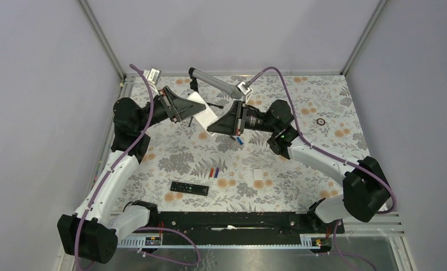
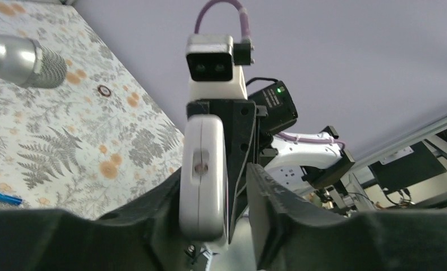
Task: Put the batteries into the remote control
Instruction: Adjust the remote control.
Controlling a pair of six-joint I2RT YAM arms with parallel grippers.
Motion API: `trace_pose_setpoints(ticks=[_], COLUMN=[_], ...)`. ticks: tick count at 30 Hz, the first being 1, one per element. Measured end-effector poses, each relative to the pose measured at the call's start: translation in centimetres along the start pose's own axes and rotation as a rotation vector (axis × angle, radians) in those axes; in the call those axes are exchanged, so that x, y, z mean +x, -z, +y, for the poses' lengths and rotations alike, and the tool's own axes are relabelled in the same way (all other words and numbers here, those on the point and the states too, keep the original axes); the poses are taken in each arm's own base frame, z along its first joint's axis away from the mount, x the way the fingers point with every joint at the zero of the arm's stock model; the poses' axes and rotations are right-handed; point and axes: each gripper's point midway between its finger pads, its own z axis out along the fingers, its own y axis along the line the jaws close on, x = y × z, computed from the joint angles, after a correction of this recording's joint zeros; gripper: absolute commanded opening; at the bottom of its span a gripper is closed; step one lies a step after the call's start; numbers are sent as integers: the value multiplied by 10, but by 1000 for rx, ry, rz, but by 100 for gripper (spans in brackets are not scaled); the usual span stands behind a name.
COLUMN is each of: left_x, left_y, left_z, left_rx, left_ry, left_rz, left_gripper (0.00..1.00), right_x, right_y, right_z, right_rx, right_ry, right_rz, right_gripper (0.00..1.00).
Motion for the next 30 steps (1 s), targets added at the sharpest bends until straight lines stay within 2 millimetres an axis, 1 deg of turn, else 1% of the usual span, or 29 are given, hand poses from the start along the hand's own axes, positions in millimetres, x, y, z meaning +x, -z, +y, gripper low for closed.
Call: trace_pose_setpoints(ticks=[1, 3, 4, 5, 7, 9, 10, 11, 12, 14, 15, 16, 17, 19, 22, 25, 27, 30], left_x=[1, 3, 5, 6, 11, 15, 17, 17, 17, 18, 18, 19, 19, 22, 25, 26, 28, 29], left_y=[0, 0, 0, 0, 1, 3, 3, 3, 3, 3, 4, 4, 5, 6, 9, 11, 12, 14], left_z=[-1, -1, -2, -2, 1, 5, 7, 8, 7, 7, 8, 8, 9, 12, 17, 20, 23, 25], left_rx=[4, 9, 16, 21, 24, 22, 20, 21, 23, 23, 19, 16, 12, -7, -40, -66, -81, -93], left_ry=[3, 15, 19, 23, 45, 68, 77, 83, 84, 78, 73, 63, 54, 30, -8, -50, -69, -81], left_rz=[3, 10, 13, 14, 17, 21, 22, 22, 21, 21, 22, 22, 22, 27, 43, 59, 68, 72], left_gripper=[51, 53, 52, 48, 35, 16, 8, 2, 0, 0, 0, 0, 0, 0, 0, 0, 0, 0], right_x=[-2, -5, -5, -6, -8, -10, -12, -12, -12, -12, -12, -11, -11, -11, -12, -18, -20, -17], right_y=[-1, -4, -5, -6, -8, -10, -11, -11, -12, -12, -12, -12, -11, -10, 0, 11, 19, 24], right_z=[0, -1, -2, -3, -4, -3, -2, -3, -4, -5, -5, -6, -8, -11, -10, -7, -9, -12], right_rx=[-2, -6, -6, -7, -8, -12, -15, -14, -11, -10, -10, -5, 4, 34, 93, 166, 225, 259], right_ry=[-11, -26, -34, -41, -47, -46, -44, -45, -43, -38, -36, -24, -21, -2, 54, 120, 157, 182], right_rz=[-8, -19, -19, -21, -24, -26, -26, -25, -25, -25, -24, -23, -23, -30, -54, -89, -106, -91], right_gripper=[5, 5, 5, 5, 5, 6, 8, 14, 27, 55, 66, 75, 79, 83, 82, 81, 82, 88])
